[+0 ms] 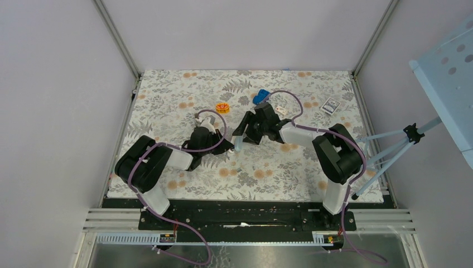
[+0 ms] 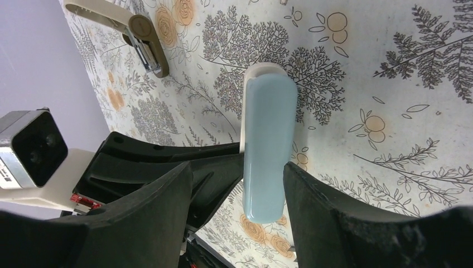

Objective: Unload the staples from the stapler
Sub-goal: Pick up the stapler from the center of the board.

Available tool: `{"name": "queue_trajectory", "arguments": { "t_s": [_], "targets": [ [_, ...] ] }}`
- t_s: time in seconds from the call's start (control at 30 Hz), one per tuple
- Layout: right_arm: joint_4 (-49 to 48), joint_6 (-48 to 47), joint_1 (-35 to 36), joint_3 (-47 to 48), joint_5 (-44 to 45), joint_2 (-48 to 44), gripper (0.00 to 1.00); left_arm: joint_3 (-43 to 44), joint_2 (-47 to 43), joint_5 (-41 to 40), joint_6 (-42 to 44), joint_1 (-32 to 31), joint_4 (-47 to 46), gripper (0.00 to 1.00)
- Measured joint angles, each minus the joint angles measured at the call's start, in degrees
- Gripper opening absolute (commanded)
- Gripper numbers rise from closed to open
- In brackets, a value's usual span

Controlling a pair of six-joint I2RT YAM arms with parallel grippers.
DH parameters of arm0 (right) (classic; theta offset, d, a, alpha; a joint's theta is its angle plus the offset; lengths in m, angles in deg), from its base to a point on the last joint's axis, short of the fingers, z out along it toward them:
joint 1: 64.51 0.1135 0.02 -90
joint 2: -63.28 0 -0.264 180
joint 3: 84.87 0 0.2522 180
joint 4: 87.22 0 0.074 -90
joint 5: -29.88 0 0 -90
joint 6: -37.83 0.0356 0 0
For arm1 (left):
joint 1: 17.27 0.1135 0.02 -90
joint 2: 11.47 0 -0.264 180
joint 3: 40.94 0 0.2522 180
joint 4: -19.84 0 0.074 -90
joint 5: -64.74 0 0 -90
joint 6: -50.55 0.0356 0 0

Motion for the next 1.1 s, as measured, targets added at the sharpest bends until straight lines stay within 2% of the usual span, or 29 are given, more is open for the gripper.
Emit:
{"name": "queue_trajectory", "arguments": {
  "t_s": [0.23, 0.4, 0.53, 0.6, 0.67, 0.8, 0.97, 1.1],
  "targets": [
    [-0.26, 1.64, 0.04, 0.00, -1.73, 3.30, 0.61, -0.39, 0.00, -0.15, -1.09, 0.28, -0.57, 0.00],
    [-0.52, 2.19, 0.11, 0.02, -2.45, 4.98, 0.37, -0.61, 0.00, -0.09, -1.53, 0.50, -0.81, 0.00],
    [-1.38, 1.92, 0.44, 0.11, -2.80, 4.96, 0.21, -0.63, -0.04, -0.07, -1.60, 0.72, -0.81, 0.23],
    [-1.11, 1.29, 0.52, 0.33, -2.67, 4.96, 0.15, -0.81, -0.39, -0.22, -1.73, 0.74, -0.55, 0.38],
    [0.35, -0.02, 0.83, 1.29, -1.75, 4.96, 0.12, -0.83, -1.44, -0.98, -1.88, 1.01, 1.27, 0.49],
    [4.94, -3.72, 1.42, 5.51, 1.05, 5.29, 0.10, -0.81, -6.34, -3.48, -1.53, 1.42, 6.84, 0.64],
    [10.64, -8.72, 1.79, 13.86, 5.16, 6.91, 0.09, 0.13, -20.74, -11.78, -0.87, 1.44, 19.06, 0.81],
    [16.39, -13.31, 2.62, 24.22, 7.78, 11.52, 0.09, 1.51, -32.20, -19.91, -0.59, 1.79, 28.06, 0.86]
  ]
}}
